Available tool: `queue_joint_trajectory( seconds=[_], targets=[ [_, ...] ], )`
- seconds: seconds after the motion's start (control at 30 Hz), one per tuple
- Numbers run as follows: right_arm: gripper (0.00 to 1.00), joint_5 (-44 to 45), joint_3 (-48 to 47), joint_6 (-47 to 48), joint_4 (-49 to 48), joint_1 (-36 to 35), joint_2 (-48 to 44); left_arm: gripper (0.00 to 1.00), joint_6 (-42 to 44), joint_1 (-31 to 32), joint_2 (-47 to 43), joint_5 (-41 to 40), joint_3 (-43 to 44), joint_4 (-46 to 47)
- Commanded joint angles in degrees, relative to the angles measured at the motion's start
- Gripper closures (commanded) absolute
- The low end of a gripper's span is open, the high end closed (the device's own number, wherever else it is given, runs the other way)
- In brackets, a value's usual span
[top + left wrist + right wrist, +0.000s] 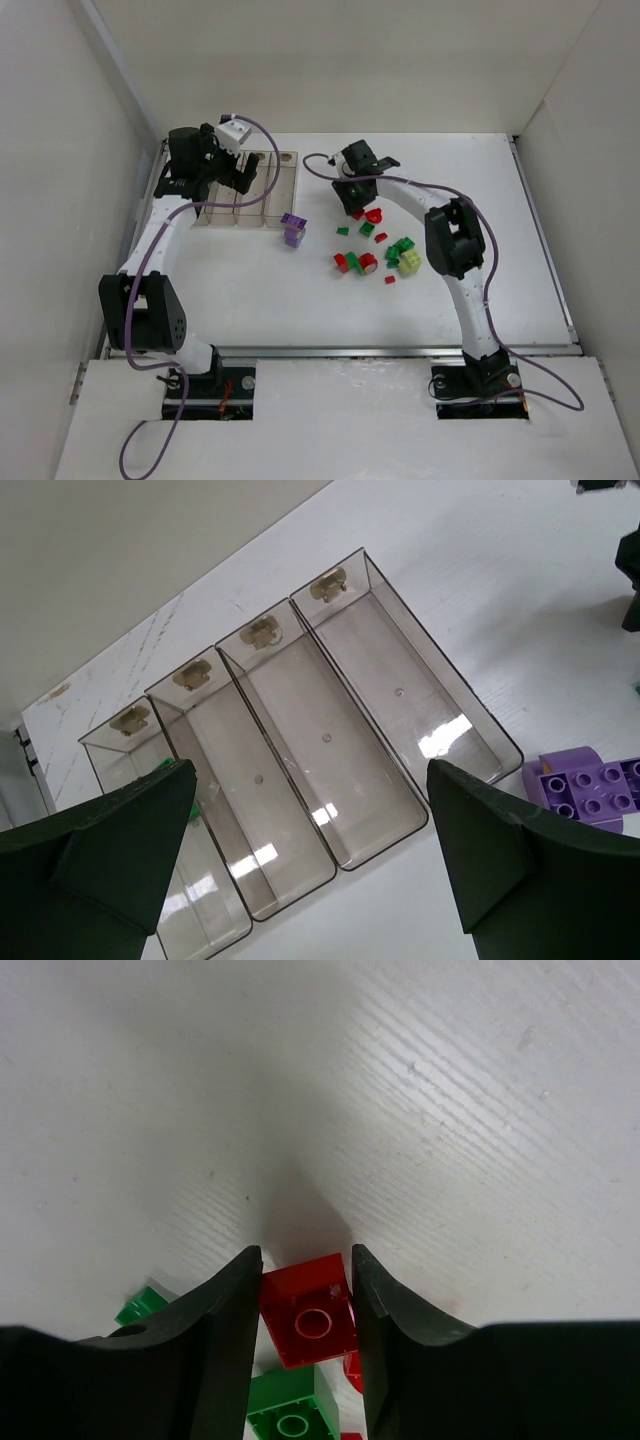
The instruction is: Sort the legos into containers by color
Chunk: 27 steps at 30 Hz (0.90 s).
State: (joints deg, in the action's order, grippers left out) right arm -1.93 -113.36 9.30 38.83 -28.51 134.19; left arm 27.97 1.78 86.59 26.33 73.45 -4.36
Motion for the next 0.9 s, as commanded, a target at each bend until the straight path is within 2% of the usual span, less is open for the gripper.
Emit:
queue_joint_trajectory(
  seconds=[0.0, 0.07, 0.13, 0.2, 0.23, 0.27, 0.3, 0.43, 0.5, 0.67, 0.73, 0.77, 0.8, 0.83, 0.87],
  targets=[
    [1.00, -0.8, -5.5, -5.2, -0.6, 0.6, -3.8, 0.00, 0.5, 0.1, -4.2, 0.2, -1.2, 1.0],
    [1.00, -1.5, -9.1, -10.9, -3.1, 0.6, -5.3, 0.00, -0.9, 0.1, -4.9, -2.4, -3.1, 2.0],
    [1.00, -3.7, -8.8, -16.8, -7.7, 0.6, -7.0, 0.00, -2.7, 0.1, -5.6, -5.7, -4.8, 4.4],
    [1.00, -9.6, -2.9, -25.6, -25.3, 0.6, -11.2, 0.00, -5.6, 0.1, -6.8, -11.4, -7.4, 6.8],
    [1.00, -11.1, -2.8, -28.7, -25.4, 0.6, -11.2, 0.00, -6.2, 0.1, -6.8, -13.4, -8.1, 7.3],
    [1.00, -11.9, -1.0, -31.3, -32.5, -0.4, -11.2, 0.00, -6.8, 0.1, -6.8, -15.3, -8.7, 7.3],
    [1.00, -11.9, -1.6, -35.2, -33.6, -1.1, -9.8, 0.00, -7.4, 0.1, -6.8, -19.3, -9.5, 8.2],
    [1.00, -16.7, -14.5, -37.2, -33.6, -4.8, 0.3, 0.00, -8.9, 0.1, -7.3, -27.0, -10.8, 8.8],
    [1.00, -17.4, -19.2, -37.9, -33.6, -5.9, 4.0, 0.00, -8.4, 0.1, -7.8, -27.6, -11.3, 9.4],
    [0.99, -13.5, -19.8, -39.1, -33.6, -7.3, 6.2, 0.00, -8.4, 0.1, -8.4, -27.7, -11.8, 8.8],
    [0.88, -13.5, -19.8, -39.1, -33.6, -7.3, 7.5, 0.00, -8.4, 0.1, -8.4, -27.1, -11.8, 8.8],
    [0.79, -14.6, -19.8, -39.1, -33.6, -7.3, 7.5, 0.00, -8.4, 0.1, -8.4, -26.4, -11.8, 8.8],
    [0.66, -16.2, -19.8, -39.1, -33.6, -7.3, 7.5, 0.00, -8.4, 0.1, -8.4, -26.4, -11.8, 9.4],
    [0.38, -17.0, -19.8, -39.1, -33.6, -7.3, 8.1, 0.00, -8.4, 0.1, -8.4, -25.9, -11.8, 9.4],
    [0.27, -18.0, -20.5, -39.1, -33.6, -7.3, 8.1, 0.00, -8.4, 0.1, -8.4, -25.9, -11.8, 9.4]
  ],
)
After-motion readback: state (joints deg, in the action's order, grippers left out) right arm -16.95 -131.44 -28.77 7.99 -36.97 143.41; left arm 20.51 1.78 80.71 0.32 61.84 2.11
